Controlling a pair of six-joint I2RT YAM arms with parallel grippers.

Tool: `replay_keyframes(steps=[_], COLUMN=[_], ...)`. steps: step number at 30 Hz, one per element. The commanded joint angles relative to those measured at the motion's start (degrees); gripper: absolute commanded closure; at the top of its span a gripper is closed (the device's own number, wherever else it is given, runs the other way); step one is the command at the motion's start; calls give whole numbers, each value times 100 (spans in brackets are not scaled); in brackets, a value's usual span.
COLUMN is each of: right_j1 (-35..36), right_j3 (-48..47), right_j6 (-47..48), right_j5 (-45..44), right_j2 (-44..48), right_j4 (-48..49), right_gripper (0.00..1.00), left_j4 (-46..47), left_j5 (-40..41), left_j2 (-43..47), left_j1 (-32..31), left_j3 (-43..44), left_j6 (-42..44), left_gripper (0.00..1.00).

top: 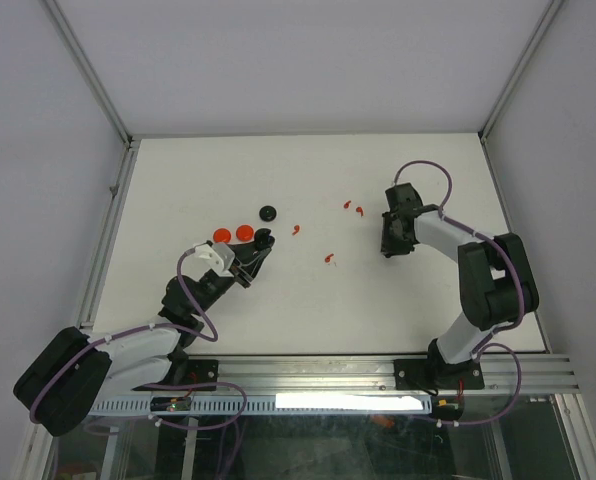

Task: Insert the wireless bluetooth earbuds into the charging case
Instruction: Move the earbud to the center of the board.

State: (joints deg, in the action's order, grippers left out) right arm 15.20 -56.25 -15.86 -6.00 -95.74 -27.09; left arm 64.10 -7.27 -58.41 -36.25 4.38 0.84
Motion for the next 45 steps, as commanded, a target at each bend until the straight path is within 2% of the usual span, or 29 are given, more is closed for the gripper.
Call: replay_keyframes(steps=[1,5,13,22,30,45], right_j1=[234,450,803,847,816,546], right_j3=[465,642,463,44,-313,136], right_j6=[-327,-412,-367,-54,109,-124], right_j5=[217,296,32,-422,-663,-412], right_j2=[605,752,643,99,-135,348], right_j4=[-29,67,288,747,538,6], right_gripper=[68,61,59,56,52,49], left_j4=[130,144,195,191,153,137], left_j5=[-114,-117,-137,-159,-182,-290], left_j2=[178,170,94,75,148,112], left_j1=[75,79,73,72,73,76], left_j3=[-47,-45,-39,-32,-39,-4], left_j6=[-45,-53,-76,-75,-84,-93], left_gripper=[100,100,100,100,100,100])
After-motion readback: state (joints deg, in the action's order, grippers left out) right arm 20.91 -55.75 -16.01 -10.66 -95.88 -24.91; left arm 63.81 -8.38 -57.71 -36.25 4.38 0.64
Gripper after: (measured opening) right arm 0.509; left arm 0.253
